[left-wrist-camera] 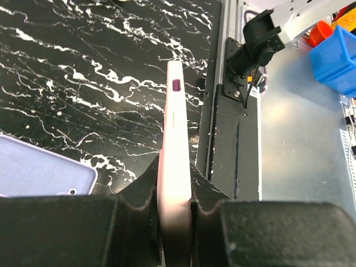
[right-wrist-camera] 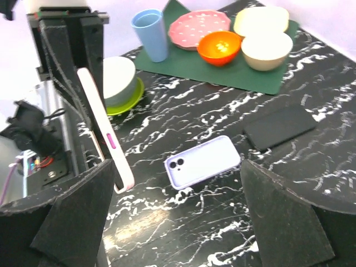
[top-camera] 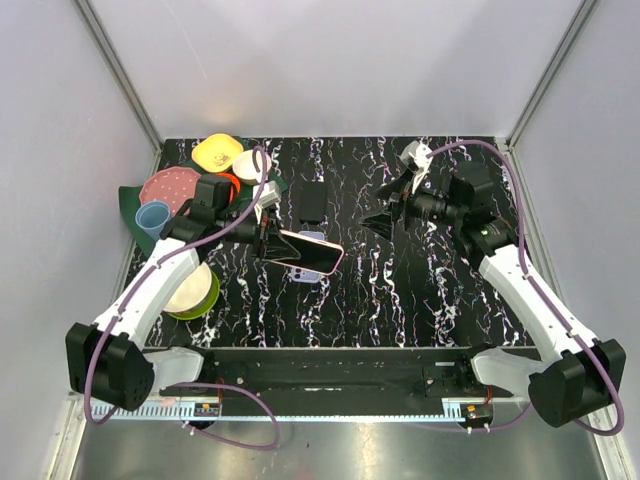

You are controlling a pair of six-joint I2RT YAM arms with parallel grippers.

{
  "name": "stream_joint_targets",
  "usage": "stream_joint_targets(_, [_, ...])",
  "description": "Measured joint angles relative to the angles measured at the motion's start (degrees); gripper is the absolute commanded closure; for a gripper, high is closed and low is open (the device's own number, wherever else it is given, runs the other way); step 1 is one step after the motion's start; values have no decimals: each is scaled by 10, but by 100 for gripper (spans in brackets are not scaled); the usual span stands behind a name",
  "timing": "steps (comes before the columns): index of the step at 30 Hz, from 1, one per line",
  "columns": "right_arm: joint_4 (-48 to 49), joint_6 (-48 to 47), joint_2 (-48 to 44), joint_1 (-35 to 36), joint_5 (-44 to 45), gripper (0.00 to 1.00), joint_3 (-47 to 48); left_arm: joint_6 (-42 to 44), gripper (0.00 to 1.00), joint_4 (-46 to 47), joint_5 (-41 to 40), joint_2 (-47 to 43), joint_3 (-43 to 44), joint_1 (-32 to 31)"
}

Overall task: Take the phone out of the phone case
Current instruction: Pick up the phone at the center of the board, then remove the phone case from the phone.

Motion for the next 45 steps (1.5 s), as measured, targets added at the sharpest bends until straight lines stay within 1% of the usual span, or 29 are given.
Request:
stream_joint_targets(3, [58, 43, -3, -1, -47, 7, -23, -39, 100, 53, 15, -34, -29, 0])
stream_joint_targets(6, [130, 101, 0, -2, -85, 10, -65, -113, 100, 148, 29, -70, -84, 0])
stream_joint_targets(9, [181, 154, 15, -2, -104, 13, -86, -211, 100, 282, 32, -97, -150, 0])
stream_joint_targets(11, [210, 183, 24, -2, -114, 14, -90, -271, 100, 359, 29, -102, -178, 1])
stream_joint_targets(15, [292, 261, 32, -2, -129, 17, -102, -376, 100, 484, 7, -101, -192, 1])
stream_joint_targets(16, [309, 277, 33, -2, -130, 19, -105, -398, 100, 513, -2, -101, -192, 1])
stream_joint_targets(20, [393, 344, 43, -2, -141, 20, -110, -476, 100, 609, -28, -101, -192, 1])
stream_joint_targets(23, [433, 380, 52, -2, -145, 20, -109, -520, 100, 650, -40, -100, -185, 1])
stream_joint_targets(26, [456, 403, 56, -2, -149, 19, -109, -547, 100, 676, -52, -101, -178, 1])
stream_joint_targets(33, [484, 422, 56, -2, -154, 17, -90, -584, 100, 739, -76, -101, -182, 2])
stream_joint_targets(36, [516, 436, 56, -2, -154, 17, -90, -602, 100, 773, -86, -101, -191, 3])
stream_joint_targets(45, [631, 510, 64, -3, -130, 17, -107, -636, 100, 828, -93, -101, -226, 3])
